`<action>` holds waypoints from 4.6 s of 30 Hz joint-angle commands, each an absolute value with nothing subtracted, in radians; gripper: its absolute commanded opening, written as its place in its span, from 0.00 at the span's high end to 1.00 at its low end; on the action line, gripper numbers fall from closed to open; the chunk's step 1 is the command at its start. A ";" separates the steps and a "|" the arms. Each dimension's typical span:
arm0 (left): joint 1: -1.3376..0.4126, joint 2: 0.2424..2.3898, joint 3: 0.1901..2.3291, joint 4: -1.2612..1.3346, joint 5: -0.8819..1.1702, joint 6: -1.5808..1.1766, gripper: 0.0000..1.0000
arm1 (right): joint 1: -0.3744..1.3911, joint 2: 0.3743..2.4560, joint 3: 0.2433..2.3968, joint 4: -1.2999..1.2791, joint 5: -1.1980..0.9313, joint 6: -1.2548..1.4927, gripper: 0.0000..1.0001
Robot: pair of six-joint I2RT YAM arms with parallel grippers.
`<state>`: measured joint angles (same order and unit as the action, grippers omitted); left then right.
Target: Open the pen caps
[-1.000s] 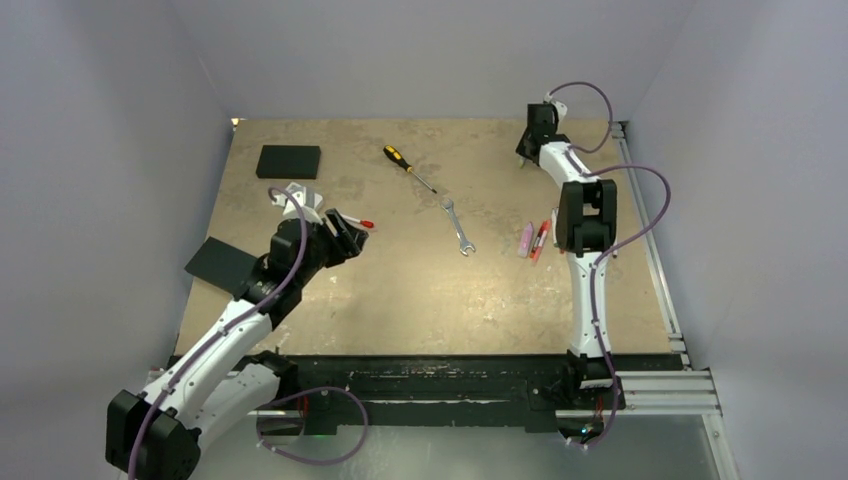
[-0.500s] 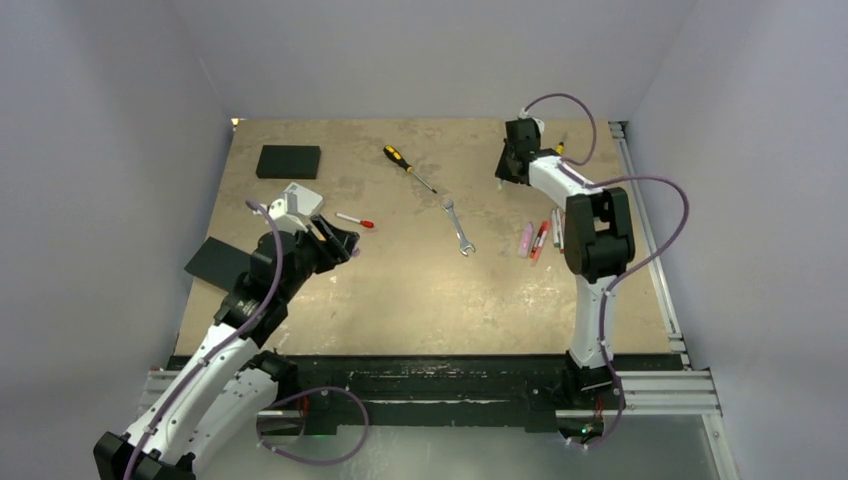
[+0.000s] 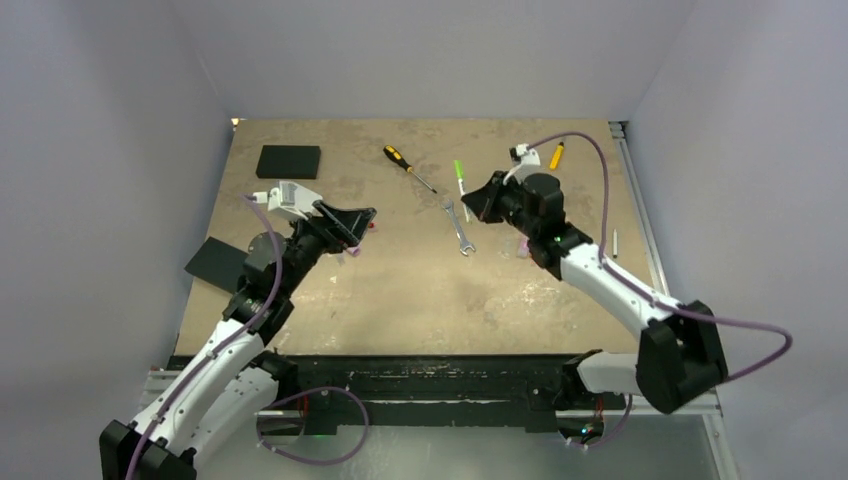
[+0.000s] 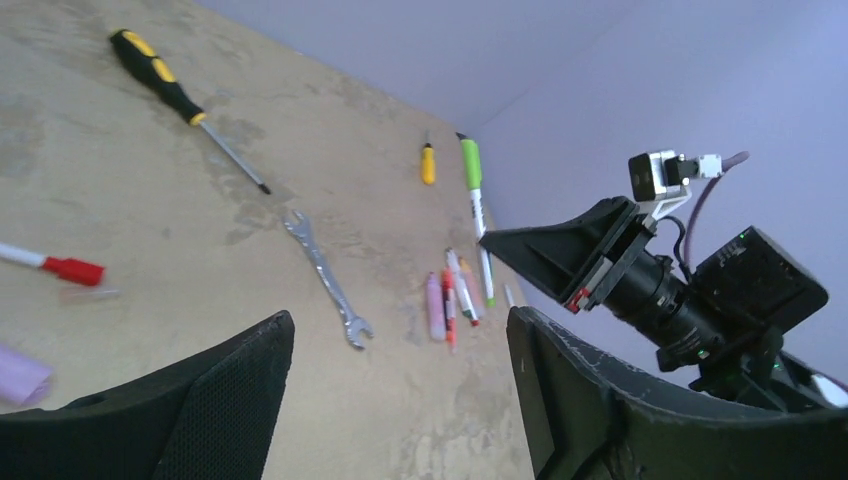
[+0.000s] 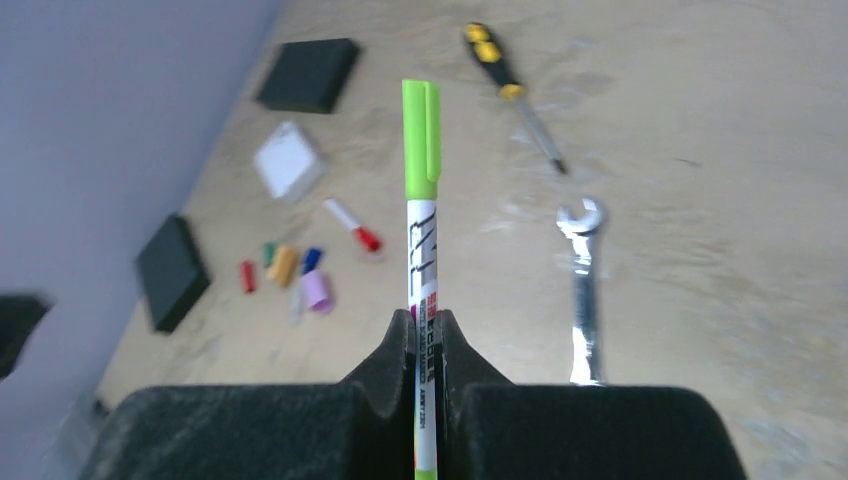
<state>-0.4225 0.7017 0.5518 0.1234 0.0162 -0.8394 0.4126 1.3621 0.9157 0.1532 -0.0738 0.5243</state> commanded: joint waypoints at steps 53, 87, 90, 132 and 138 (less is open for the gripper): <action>-0.642 1.245 0.797 0.809 0.485 -0.950 1.00 | 0.578 0.898 0.562 0.627 -0.496 0.643 0.71; -0.640 1.292 0.924 0.736 0.635 -0.994 1.00 | 0.578 0.957 0.764 0.342 -0.646 0.653 1.00; -0.639 1.290 0.919 0.747 0.655 -0.993 0.69 | 0.577 0.922 0.749 0.348 -0.612 0.653 1.00; -0.518 1.315 0.898 1.077 0.496 -1.235 1.00 | 0.577 0.842 0.634 0.258 -0.436 0.715 1.00; -0.521 1.351 0.905 1.130 0.488 -1.283 1.00 | 0.578 0.805 0.619 0.260 -0.421 0.721 1.00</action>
